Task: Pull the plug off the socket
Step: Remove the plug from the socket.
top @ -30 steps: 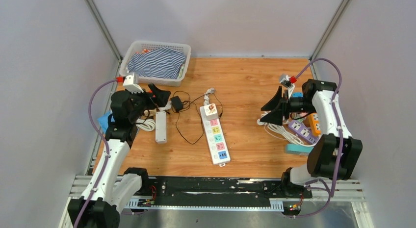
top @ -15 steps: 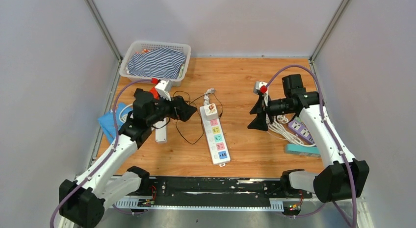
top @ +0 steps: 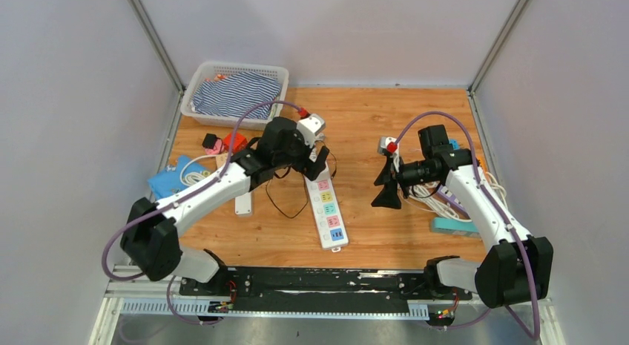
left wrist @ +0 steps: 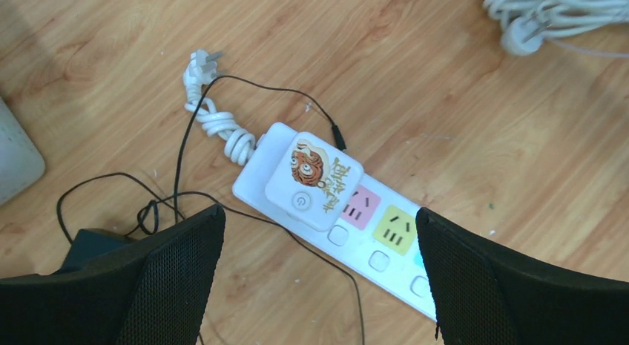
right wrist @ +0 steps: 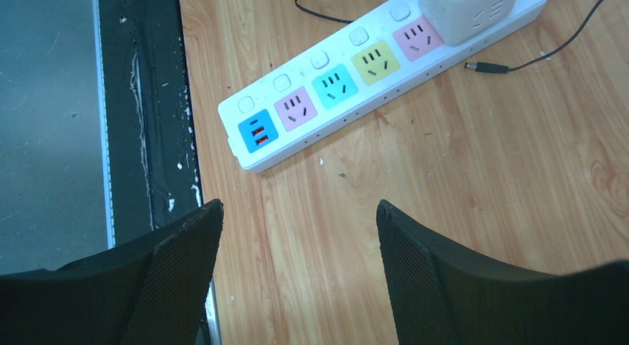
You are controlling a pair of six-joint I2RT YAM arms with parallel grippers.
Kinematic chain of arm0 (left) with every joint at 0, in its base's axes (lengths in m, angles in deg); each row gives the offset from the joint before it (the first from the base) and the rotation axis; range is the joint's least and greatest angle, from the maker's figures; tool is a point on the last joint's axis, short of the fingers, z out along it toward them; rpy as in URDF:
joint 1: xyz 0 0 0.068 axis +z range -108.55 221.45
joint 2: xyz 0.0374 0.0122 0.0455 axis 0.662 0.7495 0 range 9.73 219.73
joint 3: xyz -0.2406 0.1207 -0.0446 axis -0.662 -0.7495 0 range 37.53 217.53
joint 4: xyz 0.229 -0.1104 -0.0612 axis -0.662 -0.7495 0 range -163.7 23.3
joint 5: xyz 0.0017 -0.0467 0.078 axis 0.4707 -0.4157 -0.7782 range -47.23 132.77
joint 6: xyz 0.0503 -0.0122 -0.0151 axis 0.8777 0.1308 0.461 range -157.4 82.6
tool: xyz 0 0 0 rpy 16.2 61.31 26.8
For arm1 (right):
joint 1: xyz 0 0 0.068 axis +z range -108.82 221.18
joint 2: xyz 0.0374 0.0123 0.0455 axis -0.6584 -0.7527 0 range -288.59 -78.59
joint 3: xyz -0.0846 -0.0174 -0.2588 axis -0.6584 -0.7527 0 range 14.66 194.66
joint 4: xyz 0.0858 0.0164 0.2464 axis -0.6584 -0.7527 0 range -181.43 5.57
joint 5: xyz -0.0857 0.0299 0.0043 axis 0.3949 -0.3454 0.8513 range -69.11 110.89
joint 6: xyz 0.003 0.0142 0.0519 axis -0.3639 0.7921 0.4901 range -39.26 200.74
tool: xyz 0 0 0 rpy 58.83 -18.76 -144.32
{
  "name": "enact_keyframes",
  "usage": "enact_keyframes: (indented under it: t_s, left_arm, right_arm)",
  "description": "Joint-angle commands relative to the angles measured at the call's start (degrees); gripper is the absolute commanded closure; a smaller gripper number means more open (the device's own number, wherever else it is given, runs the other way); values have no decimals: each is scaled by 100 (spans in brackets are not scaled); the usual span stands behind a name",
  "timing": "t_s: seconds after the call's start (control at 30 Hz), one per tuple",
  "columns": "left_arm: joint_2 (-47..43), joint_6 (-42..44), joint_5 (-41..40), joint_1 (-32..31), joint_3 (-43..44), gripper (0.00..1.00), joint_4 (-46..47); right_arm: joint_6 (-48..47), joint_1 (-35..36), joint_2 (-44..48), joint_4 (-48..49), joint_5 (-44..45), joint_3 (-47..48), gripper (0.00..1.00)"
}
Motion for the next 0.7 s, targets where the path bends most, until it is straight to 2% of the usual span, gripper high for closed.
enact_keyframes:
  t_s: [0.0, 0.17, 0.43, 0.67]
  left_arm:
    - [689, 732, -578, -152, 708, 0, -868]
    - [1132, 908, -243, -208, 1044, 0, -856]
    - [1560, 1238, 349, -208, 1118, 0, -853]
    - [1986, 1401, 309, -208, 1313, 1, -999]
  right_arm:
    - [-76, 77, 64, 51, 84, -43, 23]
    - [-93, 72, 30, 45, 80, -58, 23]
    - [-120, 74, -3, 47, 117, -75, 23]
    - [-116, 77, -13, 41, 121, -74, 23]
